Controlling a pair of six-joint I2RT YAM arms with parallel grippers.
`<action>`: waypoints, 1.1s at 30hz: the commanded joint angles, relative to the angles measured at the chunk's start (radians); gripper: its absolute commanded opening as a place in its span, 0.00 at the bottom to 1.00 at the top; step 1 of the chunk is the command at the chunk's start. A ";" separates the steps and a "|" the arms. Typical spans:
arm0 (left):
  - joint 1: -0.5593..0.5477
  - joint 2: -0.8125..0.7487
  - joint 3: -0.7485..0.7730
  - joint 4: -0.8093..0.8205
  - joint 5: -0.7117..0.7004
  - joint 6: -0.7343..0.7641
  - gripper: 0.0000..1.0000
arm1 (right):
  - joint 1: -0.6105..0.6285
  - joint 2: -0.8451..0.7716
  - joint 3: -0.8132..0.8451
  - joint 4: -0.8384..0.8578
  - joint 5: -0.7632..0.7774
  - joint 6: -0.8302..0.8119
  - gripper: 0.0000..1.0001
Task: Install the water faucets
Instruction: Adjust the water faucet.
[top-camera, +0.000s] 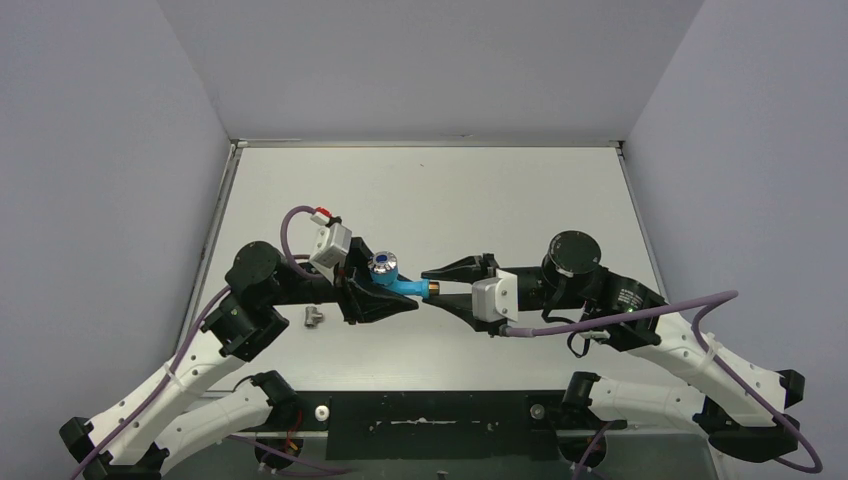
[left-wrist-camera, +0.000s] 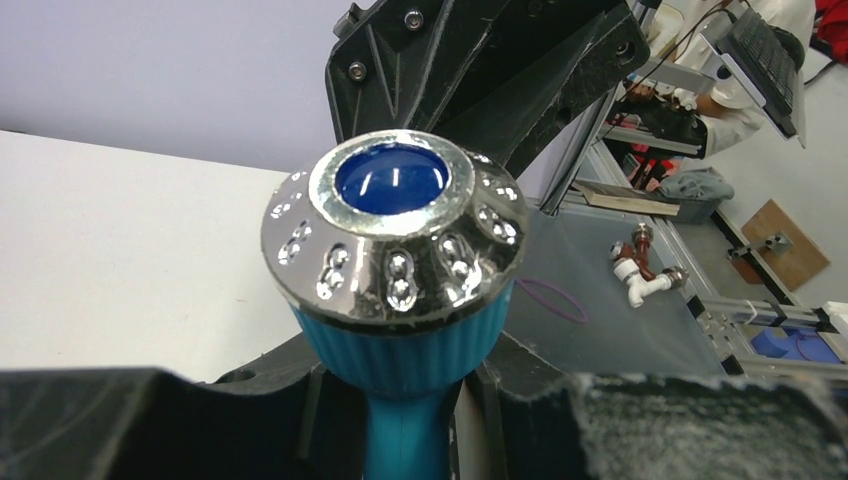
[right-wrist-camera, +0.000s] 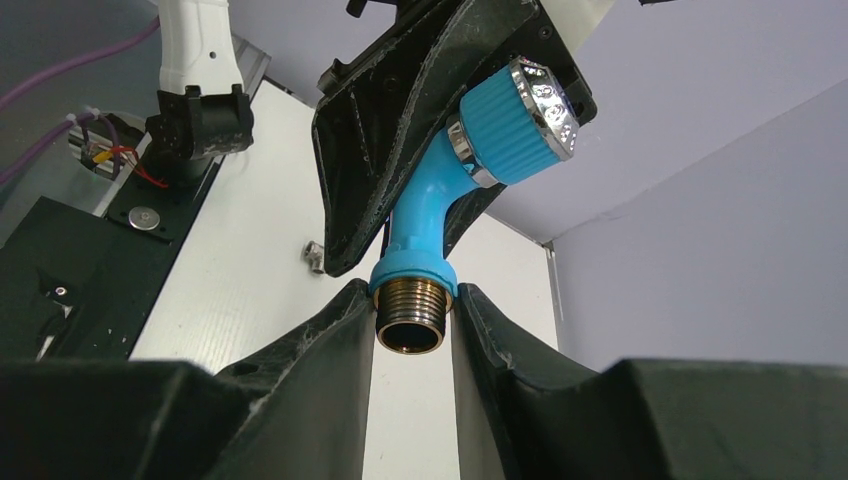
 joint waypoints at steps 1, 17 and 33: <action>0.003 -0.004 0.013 0.046 -0.014 0.014 0.23 | 0.008 0.013 0.053 0.050 -0.004 0.015 0.00; 0.003 -0.014 0.001 0.076 -0.021 0.010 0.43 | 0.011 0.026 0.043 0.069 0.015 0.025 0.00; 0.003 -0.013 -0.019 0.160 -0.015 -0.036 0.25 | 0.026 0.053 0.021 0.074 0.025 0.029 0.00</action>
